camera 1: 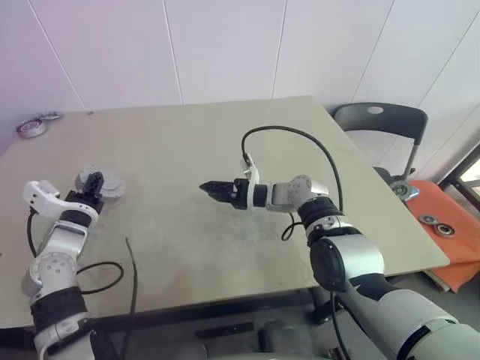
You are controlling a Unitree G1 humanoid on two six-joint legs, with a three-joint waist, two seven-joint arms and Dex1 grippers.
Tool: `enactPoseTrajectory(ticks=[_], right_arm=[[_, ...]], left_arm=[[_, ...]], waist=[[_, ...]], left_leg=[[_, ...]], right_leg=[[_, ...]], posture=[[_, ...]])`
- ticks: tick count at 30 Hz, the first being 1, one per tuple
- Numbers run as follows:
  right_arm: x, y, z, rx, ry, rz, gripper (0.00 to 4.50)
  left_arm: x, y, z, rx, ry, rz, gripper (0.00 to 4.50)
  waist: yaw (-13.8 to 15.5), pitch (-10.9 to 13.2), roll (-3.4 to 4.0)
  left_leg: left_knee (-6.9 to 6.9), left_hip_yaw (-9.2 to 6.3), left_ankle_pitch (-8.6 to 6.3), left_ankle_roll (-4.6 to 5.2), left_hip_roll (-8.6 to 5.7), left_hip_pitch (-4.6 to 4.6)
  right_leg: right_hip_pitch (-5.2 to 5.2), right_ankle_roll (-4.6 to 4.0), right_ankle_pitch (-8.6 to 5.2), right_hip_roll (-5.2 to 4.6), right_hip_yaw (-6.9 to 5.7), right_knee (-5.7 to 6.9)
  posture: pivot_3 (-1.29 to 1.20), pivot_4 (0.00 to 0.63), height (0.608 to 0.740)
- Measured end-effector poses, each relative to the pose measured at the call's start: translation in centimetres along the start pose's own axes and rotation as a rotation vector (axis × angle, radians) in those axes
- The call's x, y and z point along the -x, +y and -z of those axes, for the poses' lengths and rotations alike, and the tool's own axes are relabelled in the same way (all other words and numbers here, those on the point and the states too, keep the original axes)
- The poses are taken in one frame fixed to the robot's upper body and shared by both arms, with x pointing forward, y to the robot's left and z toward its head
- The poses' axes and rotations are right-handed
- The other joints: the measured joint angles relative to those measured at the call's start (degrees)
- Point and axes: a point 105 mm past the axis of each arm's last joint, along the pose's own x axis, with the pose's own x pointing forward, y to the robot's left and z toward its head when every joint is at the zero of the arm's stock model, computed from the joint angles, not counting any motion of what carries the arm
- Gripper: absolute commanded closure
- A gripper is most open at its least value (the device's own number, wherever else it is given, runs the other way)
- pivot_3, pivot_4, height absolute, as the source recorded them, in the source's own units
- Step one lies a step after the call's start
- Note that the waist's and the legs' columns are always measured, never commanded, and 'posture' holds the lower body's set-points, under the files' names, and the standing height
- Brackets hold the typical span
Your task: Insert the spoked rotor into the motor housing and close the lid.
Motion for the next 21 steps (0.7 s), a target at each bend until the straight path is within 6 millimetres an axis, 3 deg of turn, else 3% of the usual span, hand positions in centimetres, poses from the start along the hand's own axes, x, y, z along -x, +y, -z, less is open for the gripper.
enactPoseTrajectory(ticks=[5,10,21], right_arm=[[0.1,-0.2,0.0,-0.007,-0.005,0.012,1.26],[0.3,-0.3,-0.2,-0.011,-0.014,0.018,1.26],[0.4,-0.7,-0.2,-0.019,-0.018,0.041,1.26]], left_arm=[[-1.5,1.0,2.0,-0.031,0.066,-0.027,2.39],[-2.5,0.6,1.7,-0.035,0.061,0.002,2.39],[-2.3,1.2,0.6,-0.072,0.042,-0.002,2.39]], waist=[[-0.15,-0.02,-0.03],[-0.26,-0.01,-0.02],[-0.23,-0.01,-0.02]], left_leg=[[-0.05,0.00,0.00,0.00,0.01,-0.01],[-0.05,0.00,0.00,0.00,0.01,-0.01],[-0.07,-0.01,0.00,0.00,0.01,-0.02]], right_leg=[[-0.04,0.01,0.01,0.00,-0.02,0.02],[-0.05,0.01,0.01,0.00,-0.02,0.05],[-0.08,0.03,0.02,-0.01,-0.03,0.08]], posture=[[0.00,0.000,0.740],[0.00,0.000,0.740],[0.00,0.000,0.740]])
